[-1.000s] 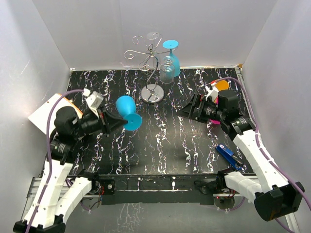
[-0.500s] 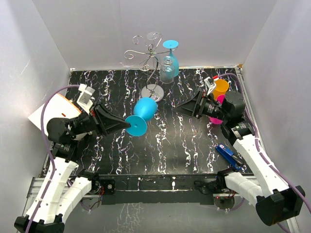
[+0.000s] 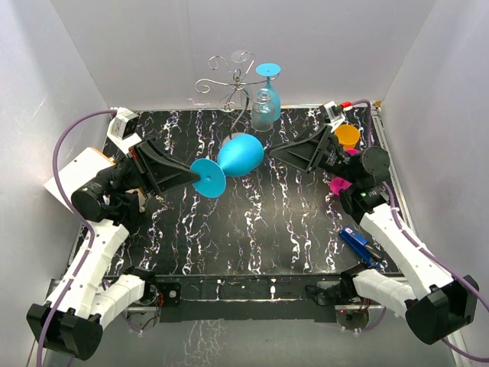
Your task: Take the wine glass off the wine glass rack
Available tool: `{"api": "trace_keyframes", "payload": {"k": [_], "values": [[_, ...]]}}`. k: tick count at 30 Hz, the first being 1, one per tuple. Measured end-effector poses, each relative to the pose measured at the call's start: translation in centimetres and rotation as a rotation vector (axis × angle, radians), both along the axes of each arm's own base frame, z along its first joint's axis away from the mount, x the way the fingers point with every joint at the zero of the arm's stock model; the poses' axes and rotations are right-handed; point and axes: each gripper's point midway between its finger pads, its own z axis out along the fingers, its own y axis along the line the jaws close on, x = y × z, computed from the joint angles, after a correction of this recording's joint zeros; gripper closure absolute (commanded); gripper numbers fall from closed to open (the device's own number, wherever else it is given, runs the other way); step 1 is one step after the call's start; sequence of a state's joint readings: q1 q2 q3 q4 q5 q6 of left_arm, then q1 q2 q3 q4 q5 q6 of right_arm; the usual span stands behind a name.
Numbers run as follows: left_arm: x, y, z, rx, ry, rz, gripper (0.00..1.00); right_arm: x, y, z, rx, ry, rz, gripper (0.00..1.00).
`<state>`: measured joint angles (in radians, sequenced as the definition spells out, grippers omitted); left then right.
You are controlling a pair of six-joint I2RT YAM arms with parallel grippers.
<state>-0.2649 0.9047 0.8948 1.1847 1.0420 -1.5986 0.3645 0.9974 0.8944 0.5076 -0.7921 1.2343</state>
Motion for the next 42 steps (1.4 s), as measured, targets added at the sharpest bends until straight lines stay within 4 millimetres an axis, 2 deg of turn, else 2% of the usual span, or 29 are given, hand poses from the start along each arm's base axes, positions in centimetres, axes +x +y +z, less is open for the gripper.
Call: {"api": "trace_keyframes", "payload": {"k": [4, 8, 12, 19, 26, 30, 31, 32, 34, 36, 38, 40, 42], "values": [[0.5, 0.0, 0.4, -0.026, 0.036, -0.013, 1.00, -0.9, 1.5, 1.6, 0.057, -0.016, 0.068, 0.02], [0.8, 0.0, 0.5, -0.034, 0.054, -0.013, 1.00, -1.1, 2.6, 1.3, 0.065, 0.012, 0.113, 0.02], [1.1, -0.1, 0.5, -0.039, 0.060, -0.011, 1.00, -1.4, 2.4, 1.7, 0.077, 0.019, 0.114, 0.02], [2.2, -0.1, 0.6, -0.082, 0.119, -0.035, 1.00, -4.0, 0.9, 2.7, 0.112, -0.047, 0.103, 0.02], [5.0, -0.5, -0.1, -0.117, 0.251, -0.064, 1.00, -2.4, 1.7, 1.1, 0.091, 0.009, 0.095, 0.02], [5.6, -0.7, -0.6, -0.113, 0.283, -0.064, 1.00, -2.0, 1.9, -0.1, 0.080, 0.038, 0.092, 0.01], [5.7, -0.7, -0.7, -0.113, 0.283, -0.064, 1.00, -1.9, 1.9, -0.2, 0.078, 0.042, 0.092, 0.78], [5.7, -0.7, -0.8, -0.112, 0.282, -0.062, 1.00, -0.9, 1.8, -0.2, 0.069, -0.043, 0.017, 0.88], [5.8, -0.6, -0.7, -0.121, 0.284, -0.057, 1.00, -1.3, 1.3, 2.1, 0.174, -0.059, 0.026, 0.87], [5.9, -0.5, -0.4, -0.141, 0.290, -0.051, 1.00, -2.6, 0.3, 4.5, 0.275, -0.071, 0.075, 0.72], [5.7, -0.5, -0.1, -0.150, 0.289, -0.057, 1.00, -4.0, -0.2, 5.7, 0.319, -0.099, 0.115, 0.66], [5.3, -0.5, 0.0, -0.150, 0.282, -0.062, 1.00, -4.4, -0.3, 5.9, 0.323, -0.100, 0.123, 0.68], [5.2, -0.5, 0.0, -0.147, 0.268, -0.054, 1.00, -4.2, -0.2, 5.6, 0.305, -0.086, 0.116, 0.83]]}}
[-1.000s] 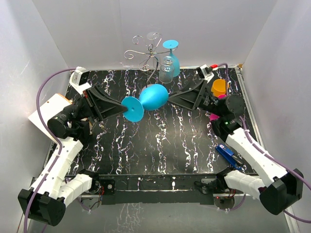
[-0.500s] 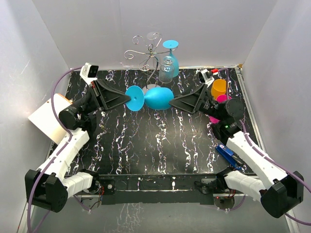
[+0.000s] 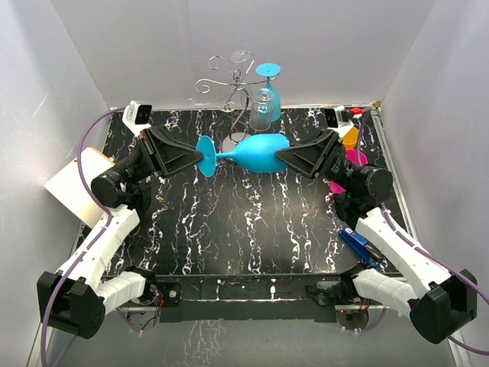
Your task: Take the wine glass off the wine glass rack
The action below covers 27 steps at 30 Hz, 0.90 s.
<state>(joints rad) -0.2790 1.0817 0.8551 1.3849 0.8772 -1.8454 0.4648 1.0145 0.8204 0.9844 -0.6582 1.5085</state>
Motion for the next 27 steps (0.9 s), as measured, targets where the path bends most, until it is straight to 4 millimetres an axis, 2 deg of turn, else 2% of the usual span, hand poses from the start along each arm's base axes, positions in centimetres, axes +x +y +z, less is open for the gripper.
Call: {"api": "trace_keyframes", "payload": {"k": [2, 5, 6, 10, 12, 13, 16, 18, 20, 23, 27], "values": [[-0.2, 0.0, 0.0, 0.007, -0.016, 0.010, 1.00, 0.1, 0.1, -0.3, -0.016, 0.007, -0.008, 1.00], [-0.2, 0.0, -0.2, 0.023, -0.024, 0.025, 0.98, -0.1, 0.1, -0.3, -0.014, 0.020, 0.005, 1.00], [-0.1, -0.1, -0.3, 0.028, -0.022, 0.028, 0.87, -0.5, 0.0, -0.1, -0.006, 0.011, 0.011, 1.00], [0.5, -0.5, -1.3, 0.078, -0.028, 0.063, 0.29, -1.3, -0.4, 0.3, -0.002, -0.019, 0.006, 1.00], [1.4, -0.7, -2.3, 0.124, -0.012, 0.096, 0.09, -1.6, -0.5, -0.1, -0.024, -0.027, -0.012, 1.00], [2.0, -0.9, -3.1, 0.157, 0.012, 0.120, 0.02, -1.5, -0.5, -0.5, -0.050, -0.015, -0.039, 1.00], [3.2, -1.1, -5.3, 0.259, 0.040, 0.196, 0.01, -0.3, -0.9, -2.1, -0.141, 0.023, -0.179, 1.00], [4.3, -0.9, -6.3, 0.337, 0.063, 0.271, 0.01, 1.6, -1.9, -3.4, -0.218, 0.085, -0.334, 1.00], [5.4, -0.4, -7.0, 0.419, 0.090, 0.364, 0.01, 3.9, -3.7, -5.5, -0.313, 0.166, -0.521, 1.00], [7.2, 1.1, -8.8, 0.554, 0.151, 0.525, 0.01, 6.5, -6.9, -10.5, -0.489, 0.292, -0.764, 1.00], [8.8, 3.6, -13.2, 0.757, 0.268, 0.680, 0.01, 8.1, -11.2, -18.8, -0.825, 0.454, -0.978, 1.00]]}}
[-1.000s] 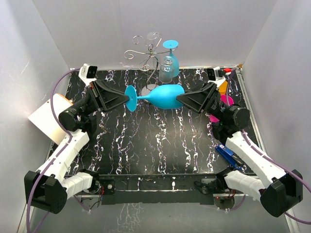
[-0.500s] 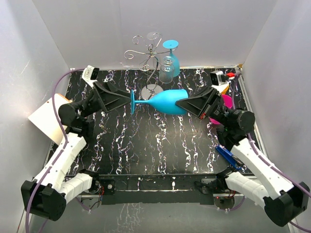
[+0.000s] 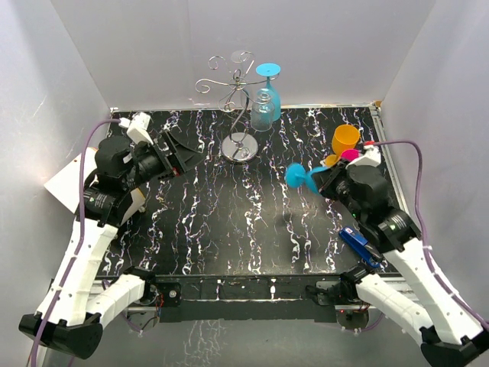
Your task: Take the wine glass off the wine glass rack
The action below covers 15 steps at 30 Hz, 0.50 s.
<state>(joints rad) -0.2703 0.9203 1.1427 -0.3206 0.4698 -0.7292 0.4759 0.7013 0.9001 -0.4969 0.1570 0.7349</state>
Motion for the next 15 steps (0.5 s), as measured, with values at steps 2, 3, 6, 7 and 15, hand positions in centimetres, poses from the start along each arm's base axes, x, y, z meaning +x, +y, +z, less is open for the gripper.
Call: {"api": "trace_keyframes", "payload": {"k": [2, 3, 6, 7, 15], "values": [[0.2, 0.9, -2.3, 0.071, 0.060, 0.043, 0.01, 0.0, -1.5, -3.7, -0.141, 0.136, -0.051, 1.00], [0.2, 1.2, -3.1, 0.096, 0.083, 0.055, 0.01, 0.0, -2.1, -4.9, -0.192, 0.185, -0.066, 1.00], [0.2, 1.8, -4.3, 0.138, 0.112, 0.073, 0.01, 0.1, -3.6, -7.9, -0.362, 0.345, -0.104, 1.00], [0.2, 1.8, -4.4, 0.144, 0.112, 0.074, 0.01, 0.2, -3.9, -8.4, -0.403, 0.375, -0.108, 1.00], [0.1, 2.0, -5.1, 0.174, 0.127, 0.069, 0.01, 3.1, -4.1, -6.9, -0.571, 0.394, -0.096, 1.00]]}}
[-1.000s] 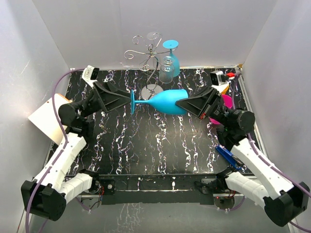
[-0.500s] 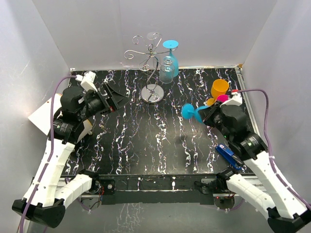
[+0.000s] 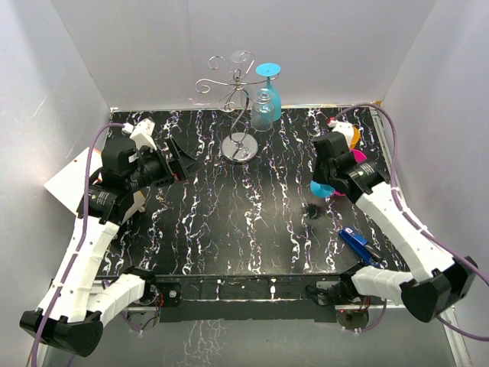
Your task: Take the wine glass off the wine glass rack
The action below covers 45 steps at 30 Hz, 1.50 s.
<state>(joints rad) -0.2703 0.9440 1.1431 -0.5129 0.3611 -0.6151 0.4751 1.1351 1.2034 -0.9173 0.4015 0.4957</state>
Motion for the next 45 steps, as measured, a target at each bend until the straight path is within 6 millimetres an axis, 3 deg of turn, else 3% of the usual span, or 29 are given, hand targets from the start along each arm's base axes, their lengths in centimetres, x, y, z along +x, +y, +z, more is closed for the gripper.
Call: {"api": "trace_keyframes", "payload": {"k": [3, 8, 13, 18, 21, 33, 42, 45], "values": [[-0.2, 0.2, -0.3, 0.013, 0.005, -0.001, 0.01, 1.5, 0.1, -0.1, -0.037, 0.027, -0.001, 1.00], [-0.7, 0.4, -0.2, 0.028, -0.004, -0.006, 0.01, 1.7, -1.1, -3.1, -0.071, 0.154, -0.020, 1.00], [-0.8, 0.4, -0.2, 0.036, -0.015, -0.013, 0.01, 0.4, -4.7, -5.3, -0.063, 0.222, -0.110, 1.00], [-0.8, 0.4, -0.3, 0.045, -0.020, -0.026, 0.01, 0.2, -8.5, -5.5, -0.024, 0.228, -0.241, 1.00], [-0.8, 0.4, -0.3, 0.051, -0.026, -0.033, 0.01, 0.2, -9.6, -5.8, -0.010, 0.231, -0.287, 1.00], [-0.9, 0.0, -0.3, 0.043, -0.038, -0.057, 0.01, 1.4, -9.5, -7.7, 0.032, 0.280, -0.305, 1.00], [-0.9, -0.2, -0.2, 0.034, -0.045, -0.069, 0.01, 2.0, -9.6, -7.6, 0.037, 0.260, -0.317, 0.85], [-0.9, -0.2, -0.2, 0.034, -0.045, -0.069, 0.01, 2.2, -9.6, -7.6, 0.041, 0.255, -0.320, 0.74]]}}
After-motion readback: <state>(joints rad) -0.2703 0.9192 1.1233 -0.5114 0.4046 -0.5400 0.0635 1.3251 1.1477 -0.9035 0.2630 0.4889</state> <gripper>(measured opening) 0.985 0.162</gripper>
